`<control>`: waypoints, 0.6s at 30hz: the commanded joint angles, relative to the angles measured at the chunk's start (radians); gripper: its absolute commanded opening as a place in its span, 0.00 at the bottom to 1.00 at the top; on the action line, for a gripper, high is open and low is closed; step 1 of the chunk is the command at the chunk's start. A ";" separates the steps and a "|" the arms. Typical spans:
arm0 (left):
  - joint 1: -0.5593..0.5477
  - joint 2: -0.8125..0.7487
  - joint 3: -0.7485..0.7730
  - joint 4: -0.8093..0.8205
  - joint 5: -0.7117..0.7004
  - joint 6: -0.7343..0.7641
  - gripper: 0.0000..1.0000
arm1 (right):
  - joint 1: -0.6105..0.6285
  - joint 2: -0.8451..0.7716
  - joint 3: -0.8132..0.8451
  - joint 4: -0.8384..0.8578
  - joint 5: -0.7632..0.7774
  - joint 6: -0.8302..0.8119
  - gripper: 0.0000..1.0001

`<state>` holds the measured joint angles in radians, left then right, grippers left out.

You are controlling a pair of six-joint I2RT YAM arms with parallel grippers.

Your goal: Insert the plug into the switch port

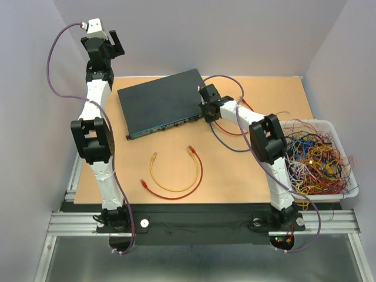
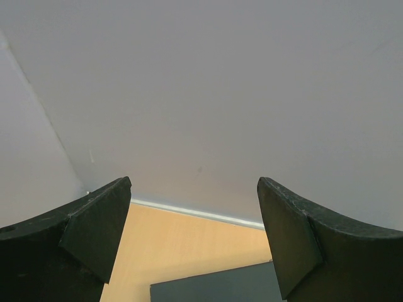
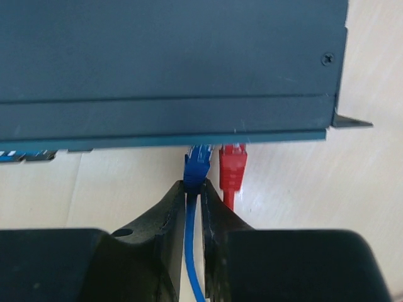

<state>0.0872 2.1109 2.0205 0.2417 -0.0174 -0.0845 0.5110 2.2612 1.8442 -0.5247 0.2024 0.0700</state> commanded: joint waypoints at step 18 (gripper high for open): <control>0.019 -0.051 0.055 0.034 -0.007 0.014 0.93 | -0.075 -0.081 0.090 0.367 0.046 -0.018 0.00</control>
<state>0.0986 2.1109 2.0205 0.2417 -0.0193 -0.0837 0.4927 2.2921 1.8526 -0.4953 0.1799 0.0631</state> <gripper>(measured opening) 0.934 0.175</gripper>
